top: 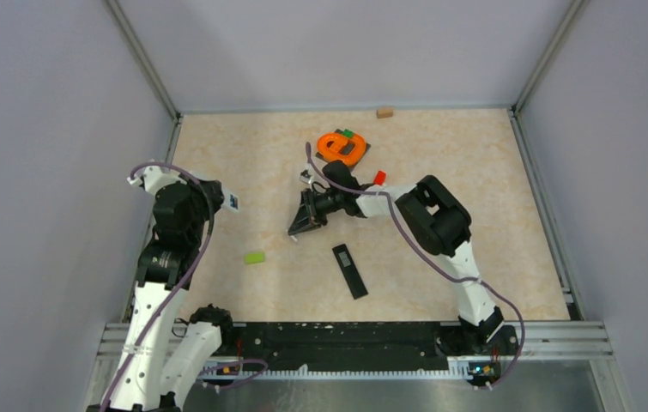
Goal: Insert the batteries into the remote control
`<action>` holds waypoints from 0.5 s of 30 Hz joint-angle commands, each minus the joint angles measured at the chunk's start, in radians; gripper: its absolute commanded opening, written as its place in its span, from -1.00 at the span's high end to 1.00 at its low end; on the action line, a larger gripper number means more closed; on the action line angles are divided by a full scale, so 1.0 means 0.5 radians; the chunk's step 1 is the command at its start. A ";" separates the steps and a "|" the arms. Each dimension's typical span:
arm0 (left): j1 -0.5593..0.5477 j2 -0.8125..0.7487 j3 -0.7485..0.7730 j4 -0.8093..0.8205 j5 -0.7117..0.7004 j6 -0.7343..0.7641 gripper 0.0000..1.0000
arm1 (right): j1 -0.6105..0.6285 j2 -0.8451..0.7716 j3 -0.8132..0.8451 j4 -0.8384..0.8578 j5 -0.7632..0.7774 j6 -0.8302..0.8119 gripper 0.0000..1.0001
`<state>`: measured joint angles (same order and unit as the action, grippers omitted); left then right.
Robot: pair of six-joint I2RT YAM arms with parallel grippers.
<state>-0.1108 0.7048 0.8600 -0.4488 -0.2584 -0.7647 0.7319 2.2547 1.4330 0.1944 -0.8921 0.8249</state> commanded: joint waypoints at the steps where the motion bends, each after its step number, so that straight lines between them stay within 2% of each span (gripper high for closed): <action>1: 0.013 -0.001 0.010 0.108 0.015 -0.010 1.00 | -0.011 0.047 0.029 0.134 -0.078 0.048 1.00; 15: 0.013 -0.012 0.010 0.094 0.014 -0.011 1.00 | -0.123 0.102 -0.084 0.209 -0.120 0.054 1.00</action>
<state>-0.1108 0.7048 0.8600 -0.4488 -0.2546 -0.7647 0.6872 2.2848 1.4132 0.2543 -0.9455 0.8600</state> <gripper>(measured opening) 0.261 0.008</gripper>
